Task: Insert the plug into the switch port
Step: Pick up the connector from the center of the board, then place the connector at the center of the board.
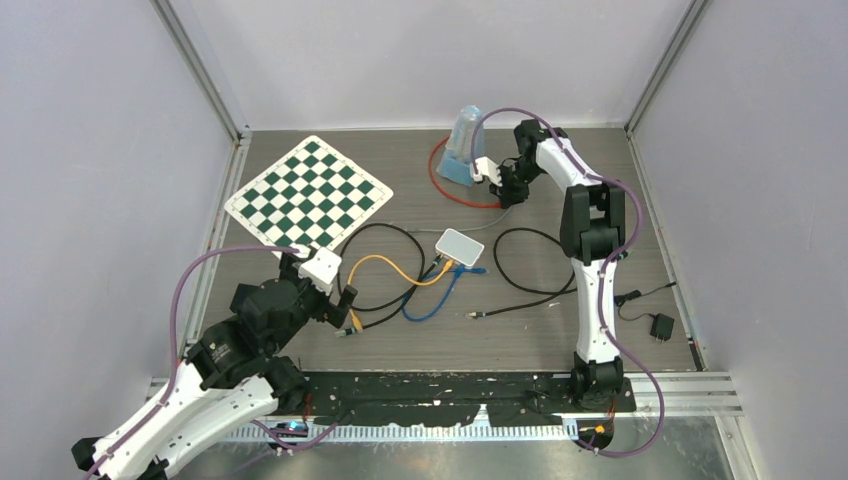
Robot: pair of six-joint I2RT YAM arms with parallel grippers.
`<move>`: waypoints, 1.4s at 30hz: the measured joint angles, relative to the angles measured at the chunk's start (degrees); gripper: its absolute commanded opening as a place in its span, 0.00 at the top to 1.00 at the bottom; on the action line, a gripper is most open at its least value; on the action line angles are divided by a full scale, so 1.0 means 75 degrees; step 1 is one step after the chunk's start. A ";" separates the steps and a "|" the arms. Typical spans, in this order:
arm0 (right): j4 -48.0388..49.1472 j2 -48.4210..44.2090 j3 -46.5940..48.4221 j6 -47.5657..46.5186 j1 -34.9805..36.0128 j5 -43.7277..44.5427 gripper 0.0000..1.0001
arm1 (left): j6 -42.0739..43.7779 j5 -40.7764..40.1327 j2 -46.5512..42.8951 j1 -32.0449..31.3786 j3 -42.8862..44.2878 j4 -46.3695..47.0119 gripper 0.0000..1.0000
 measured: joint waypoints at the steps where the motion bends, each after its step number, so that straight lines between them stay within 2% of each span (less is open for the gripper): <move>1: -0.0006 0.0000 -0.0003 -0.0061 0.0015 -0.0006 0.95 | 0.0000 -0.0023 -0.0017 0.0000 -0.0003 0.0003 0.00; 5: 0.0067 -0.0108 -0.0195 -0.0326 0.0020 -0.0224 0.95 | 0.0003 -0.0052 -0.0052 0.0000 -0.0015 0.0012 0.01; 10: 0.0449 -0.0895 -0.1186 -0.0460 0.0230 -0.0472 0.95 | 0.0006 -0.0108 -0.0055 0.0000 -0.0020 0.0026 0.00; 13: 0.1145 -0.1778 -0.1967 -0.0262 0.0475 -0.0527 0.95 | 0.0006 -0.0134 -0.0114 0.0000 -0.0029 0.0041 0.00; 19: 0.3013 -0.3754 -0.3357 0.0962 0.0909 -0.0087 0.95 | 0.0003 -0.0172 -0.0187 0.0000 -0.0035 0.0047 0.00; 25: 0.5088 -0.5010 -0.4450 0.2795 0.0970 0.0906 0.95 | 0.0006 -0.0181 -0.0187 0.0000 -0.0038 0.0047 0.00; 33: 0.7087 -0.6263 -0.5569 0.4785 0.1119 0.1920 0.95 | 0.0012 -0.0341 -0.0184 0.0000 -0.0038 0.0041 0.00; 37: 0.7560 -0.6688 -0.5674 0.5581 0.1399 0.2990 0.95 | 0.0012 -0.0399 -0.0184 0.0000 -0.0041 0.0041 0.00; 42: 0.7420 -0.7271 -0.5712 0.6665 0.1757 0.4698 0.95 | 0.0029 -0.0481 -0.0163 0.0000 -0.0041 0.0044 0.01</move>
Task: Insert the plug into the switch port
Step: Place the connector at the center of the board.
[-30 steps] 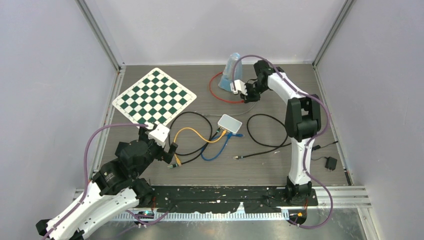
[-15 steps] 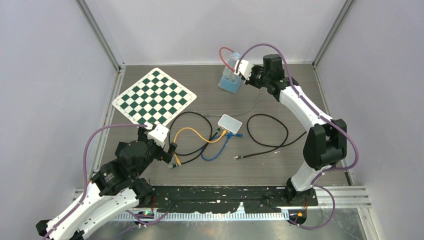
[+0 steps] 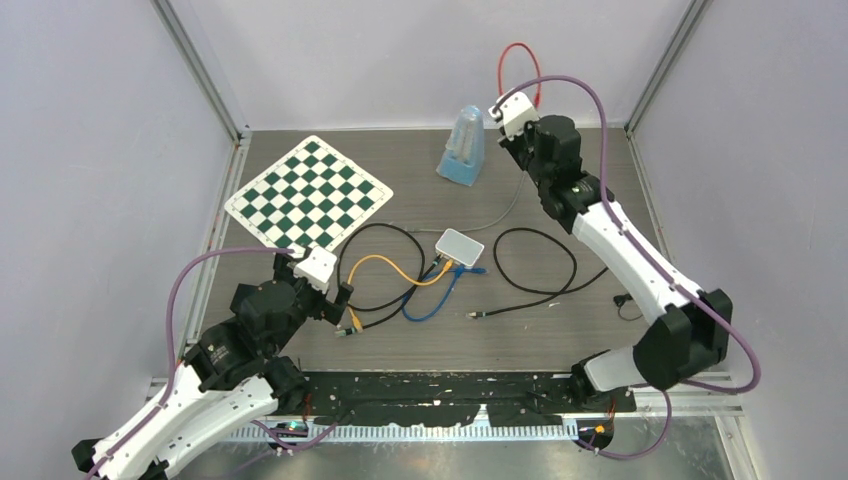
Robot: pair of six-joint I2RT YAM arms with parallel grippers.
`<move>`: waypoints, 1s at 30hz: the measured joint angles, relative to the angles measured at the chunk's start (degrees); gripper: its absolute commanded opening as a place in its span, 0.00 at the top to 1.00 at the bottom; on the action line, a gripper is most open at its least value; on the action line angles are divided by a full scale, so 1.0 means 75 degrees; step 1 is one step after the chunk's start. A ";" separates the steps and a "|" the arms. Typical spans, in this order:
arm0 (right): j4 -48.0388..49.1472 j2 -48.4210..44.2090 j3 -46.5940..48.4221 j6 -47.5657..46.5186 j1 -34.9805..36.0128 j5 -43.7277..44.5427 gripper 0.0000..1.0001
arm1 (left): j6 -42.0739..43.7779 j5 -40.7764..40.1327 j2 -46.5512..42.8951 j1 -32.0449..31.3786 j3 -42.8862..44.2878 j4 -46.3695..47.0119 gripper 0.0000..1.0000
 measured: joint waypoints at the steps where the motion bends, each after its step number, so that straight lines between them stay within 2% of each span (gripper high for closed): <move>1: -0.0070 -0.0184 -0.0067 0.0291 0.0096 0.0341 0.95 | 0.0000 -0.0029 0.0012 0.0000 0.0000 0.0000 0.01; 5: -0.0565 -0.1376 -0.0755 0.1472 0.0641 0.1655 0.95 | 0.0000 -0.0128 0.0044 0.0000 0.0000 -0.0003 0.01; 10: -0.1157 -0.2710 -0.1725 0.2477 0.1629 0.2702 0.95 | 0.0000 -0.0175 0.0044 0.0000 0.0000 -0.0006 0.01; 14: -0.2541 -0.3471 -0.2063 0.4558 0.1926 0.3375 0.95 | 0.0000 -0.0172 0.0029 0.0000 0.0000 -0.0038 0.00; 18: -0.3427 -0.3762 -0.2448 0.6700 0.1918 0.3212 0.95 | 0.0000 -0.0169 -0.0067 0.0000 0.0000 -0.0061 0.00; 22: -0.3179 -0.4141 -0.4438 0.8807 0.2081 0.2713 0.95 | -0.0003 -0.0157 -0.0125 0.0000 0.0000 -0.0058 0.00; 25: -0.3019 -0.3934 -0.5718 1.0553 0.2157 0.2468 0.95 | -0.0003 -0.0134 -0.0122 0.0000 0.0000 -0.0061 0.00; 30: -0.2130 -0.2940 -0.6350 1.3041 0.2448 0.2407 0.83 | -0.0003 -0.0093 -0.0125 0.0000 0.0000 -0.0064 0.00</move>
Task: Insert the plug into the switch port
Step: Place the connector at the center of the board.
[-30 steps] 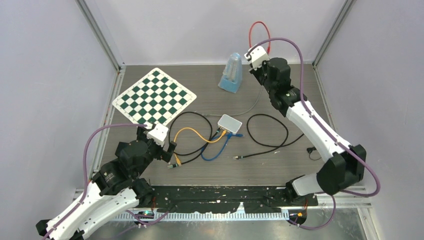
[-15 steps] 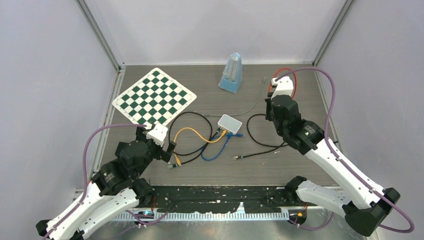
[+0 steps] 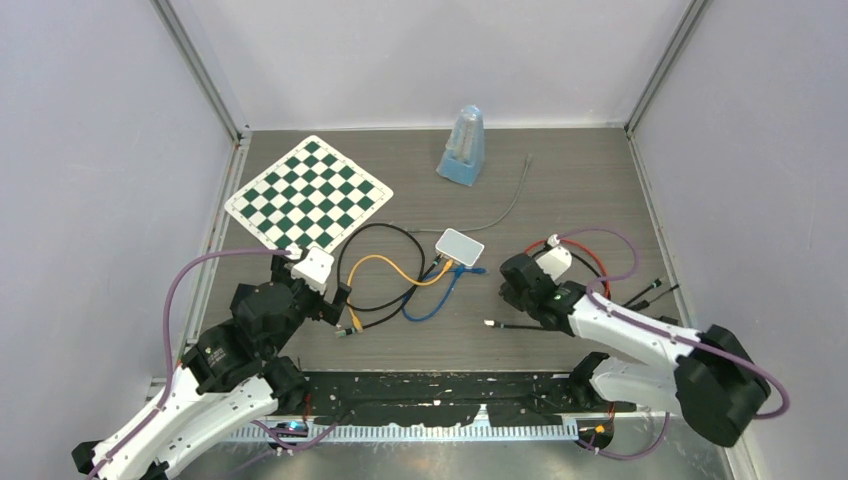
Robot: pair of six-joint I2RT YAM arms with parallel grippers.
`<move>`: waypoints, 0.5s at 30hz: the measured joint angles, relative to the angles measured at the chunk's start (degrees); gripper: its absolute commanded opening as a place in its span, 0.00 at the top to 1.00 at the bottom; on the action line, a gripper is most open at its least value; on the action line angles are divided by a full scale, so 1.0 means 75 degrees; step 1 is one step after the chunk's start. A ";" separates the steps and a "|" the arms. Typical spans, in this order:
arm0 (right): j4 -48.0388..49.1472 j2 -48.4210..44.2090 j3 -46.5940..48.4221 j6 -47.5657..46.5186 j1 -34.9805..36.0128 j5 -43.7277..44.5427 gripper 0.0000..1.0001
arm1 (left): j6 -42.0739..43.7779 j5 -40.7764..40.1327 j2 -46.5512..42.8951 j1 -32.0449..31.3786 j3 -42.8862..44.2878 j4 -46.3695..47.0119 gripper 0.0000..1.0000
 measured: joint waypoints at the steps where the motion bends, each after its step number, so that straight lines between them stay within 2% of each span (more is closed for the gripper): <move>1: 0.0242 0.0233 0.0009 0.0294 0.0047 -0.0038 0.79 | 0.0000 0.0006 -0.0003 0.0000 0.0000 0.0000 0.01; 2: 0.0516 0.0551 0.0058 0.0644 0.0099 -0.0119 0.69 | 0.0003 0.0006 -0.0009 0.0000 0.0000 0.0000 0.01; 4: 0.0982 0.1160 0.0184 0.1102 0.0184 -0.0347 0.56 | 0.0000 0.0003 -0.0029 0.0000 0.0000 0.0000 0.00; 8: 0.1743 0.1842 0.0315 0.1445 0.0274 -0.0799 0.38 | 0.0000 -0.0009 -0.0041 0.0000 0.0000 0.0000 0.00; 12: 0.2457 0.1673 0.0309 0.0466 0.0242 -0.1151 0.38 | 0.0003 -0.0020 -0.0041 0.0000 0.0000 -0.0003 0.00; 15: 0.3121 0.1037 0.0274 -0.1422 0.0044 -0.1772 0.41 | 0.0000 -0.0017 -0.0044 0.0000 0.0000 -0.0003 0.00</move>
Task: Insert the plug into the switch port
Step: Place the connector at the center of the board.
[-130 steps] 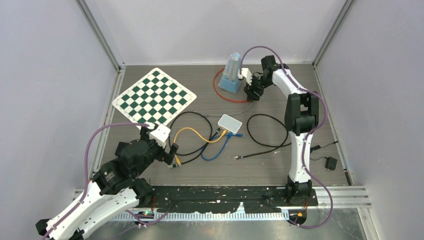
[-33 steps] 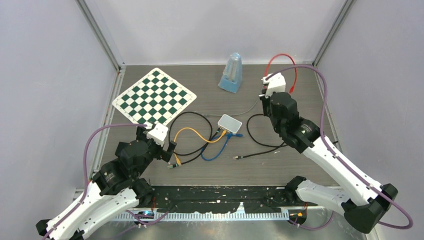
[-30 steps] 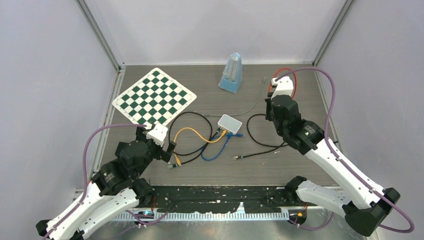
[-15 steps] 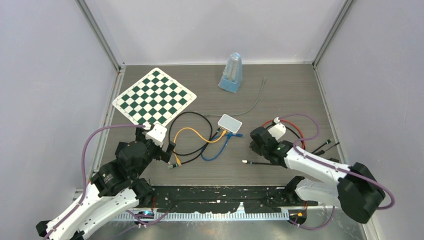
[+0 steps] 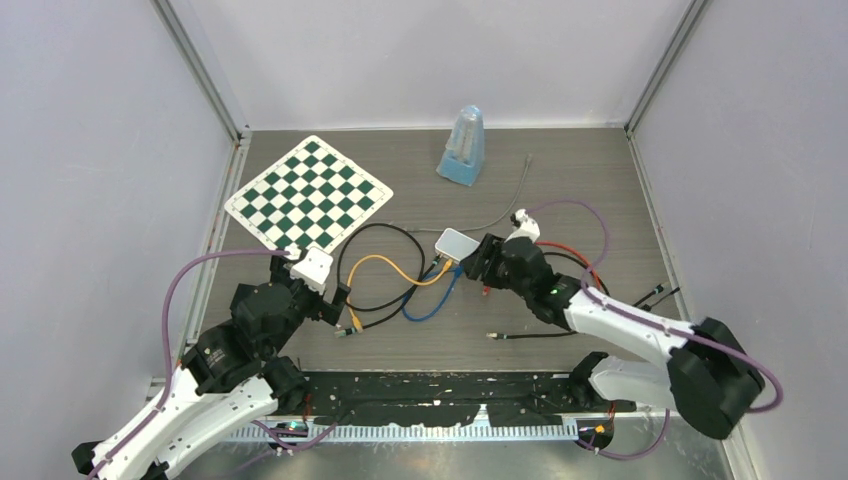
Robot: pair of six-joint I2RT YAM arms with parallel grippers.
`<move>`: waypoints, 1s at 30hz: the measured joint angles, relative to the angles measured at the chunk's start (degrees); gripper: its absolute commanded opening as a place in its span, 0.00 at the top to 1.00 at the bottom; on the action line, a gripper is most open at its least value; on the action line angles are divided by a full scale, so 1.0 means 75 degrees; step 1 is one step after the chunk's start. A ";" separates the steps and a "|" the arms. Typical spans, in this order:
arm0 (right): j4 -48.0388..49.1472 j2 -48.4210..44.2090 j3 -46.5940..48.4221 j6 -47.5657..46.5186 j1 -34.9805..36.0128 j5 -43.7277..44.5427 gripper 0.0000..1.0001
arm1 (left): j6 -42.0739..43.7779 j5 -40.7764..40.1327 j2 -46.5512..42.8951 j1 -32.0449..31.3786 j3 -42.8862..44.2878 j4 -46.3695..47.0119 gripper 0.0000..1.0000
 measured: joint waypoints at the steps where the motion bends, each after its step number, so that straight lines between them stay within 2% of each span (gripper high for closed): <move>1: 0.0210 -0.0294 -0.0003 -0.0685 -0.0111 -0.0341 0.42 | 0.0000 0.0000 0.0000 0.0000 0.0000 0.0000 0.00; 5: 0.0157 -0.1067 0.0460 -0.3864 -0.0708 -0.1600 0.52 | 0.0000 0.0020 -0.0009 0.0000 0.0000 -0.0003 0.00; 7: -0.0175 -0.1040 0.1020 -0.5514 -0.0956 -0.2154 0.47 | 0.0000 0.0026 -0.0023 0.0000 0.0000 0.0000 0.00; 8: -0.0370 -0.1008 0.1268 -0.6298 -0.1058 -0.2430 0.41 | 0.0000 0.0026 -0.0032 0.0000 0.0000 0.0000 0.00; 10: -0.0921 -0.0935 0.1731 -0.8137 -0.1154 -0.3159 0.38 | 0.0000 0.0026 -0.0050 0.0000 0.0000 -0.0003 0.00; 13: -0.1836 -0.0740 0.2095 -1.0631 -0.1154 -0.4092 0.36 | 0.0000 0.0020 -0.0055 0.0000 0.0000 -0.0003 0.00; 16: -0.2477 -0.0504 0.2072 -1.2563 -0.1148 -0.4430 0.36 | 0.0000 0.0020 -0.0067 0.0000 0.0000 -0.0003 0.00; 22: -0.3622 0.0195 0.1894 -1.5195 -0.1480 -0.4823 0.39 | 0.0000 0.0020 -0.0087 0.0000 0.0000 0.0000 0.00; 30: -0.5625 0.2226 0.3471 -1.6987 -0.2381 -0.5219 0.44 | 0.0000 0.0023 -0.0099 0.0000 0.0000 0.0003 0.00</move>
